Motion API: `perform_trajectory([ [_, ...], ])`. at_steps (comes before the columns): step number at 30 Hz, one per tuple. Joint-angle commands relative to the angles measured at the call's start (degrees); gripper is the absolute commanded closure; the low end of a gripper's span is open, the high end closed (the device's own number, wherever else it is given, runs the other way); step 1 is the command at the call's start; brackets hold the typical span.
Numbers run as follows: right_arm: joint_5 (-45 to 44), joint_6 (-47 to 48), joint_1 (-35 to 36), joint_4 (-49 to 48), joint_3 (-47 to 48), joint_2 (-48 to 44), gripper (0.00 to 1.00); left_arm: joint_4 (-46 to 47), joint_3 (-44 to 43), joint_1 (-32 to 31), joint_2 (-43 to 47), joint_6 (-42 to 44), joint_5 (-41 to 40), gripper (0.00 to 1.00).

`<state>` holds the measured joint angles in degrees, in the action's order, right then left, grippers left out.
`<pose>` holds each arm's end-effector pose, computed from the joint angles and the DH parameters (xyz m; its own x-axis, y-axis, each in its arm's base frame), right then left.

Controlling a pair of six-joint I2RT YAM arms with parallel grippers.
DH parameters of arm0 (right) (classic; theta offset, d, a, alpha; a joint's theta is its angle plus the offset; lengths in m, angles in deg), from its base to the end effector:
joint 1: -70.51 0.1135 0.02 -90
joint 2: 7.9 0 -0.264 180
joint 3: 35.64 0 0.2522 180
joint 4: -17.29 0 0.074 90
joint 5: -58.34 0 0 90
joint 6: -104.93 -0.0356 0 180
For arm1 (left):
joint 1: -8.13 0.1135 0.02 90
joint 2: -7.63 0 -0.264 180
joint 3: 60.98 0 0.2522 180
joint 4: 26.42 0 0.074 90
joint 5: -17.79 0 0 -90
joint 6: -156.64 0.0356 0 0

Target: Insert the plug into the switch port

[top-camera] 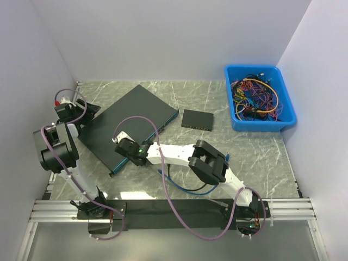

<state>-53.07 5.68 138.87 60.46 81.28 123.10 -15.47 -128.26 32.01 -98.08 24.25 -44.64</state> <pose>0.1949 0.4560 0.1613 -0.4335 -0.6869 -0.5833 -0.7324 0.6457 -0.2161 0.3566 0.1399 0.1622 -0.3228 -0.7965 -0.5113 -0.2722 0.5955 -0.7558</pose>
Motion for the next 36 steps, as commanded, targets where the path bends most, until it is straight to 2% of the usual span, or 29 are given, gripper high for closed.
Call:
perform_trajectory([
  [1, -4.87, 3.8, -1.03, -13.04, -0.75, -1.8, 1.0, -8.97, -0.01, -1.9, -3.53, 1.26, 2.57, 0.25],
  [12, -1.63, 5.21, -1.38, -21.93, -6.73, -6.02, 1.0, -10.56, -1.94, -2.43, -7.14, 1.17, 8.46, 0.33],
  [17, -0.13, 4.86, -2.35, -22.99, -5.6, -5.93, 1.0, -9.51, -1.77, -2.52, -8.19, 0.29, 15.04, 0.35],
  [22, 1.72, 4.51, -3.41, -24.22, -4.19, -5.41, 1.0, -12.57, -2.73, -3.49, -8.37, 1.61, 16.81, 0.35],
  [36, 3.74, 3.55, -4.81, -20.54, 10.48, 0.13, 1.0, -12.32, 1.57, -7.18, -6.79, 2.49, 17.42, 0.36],
])
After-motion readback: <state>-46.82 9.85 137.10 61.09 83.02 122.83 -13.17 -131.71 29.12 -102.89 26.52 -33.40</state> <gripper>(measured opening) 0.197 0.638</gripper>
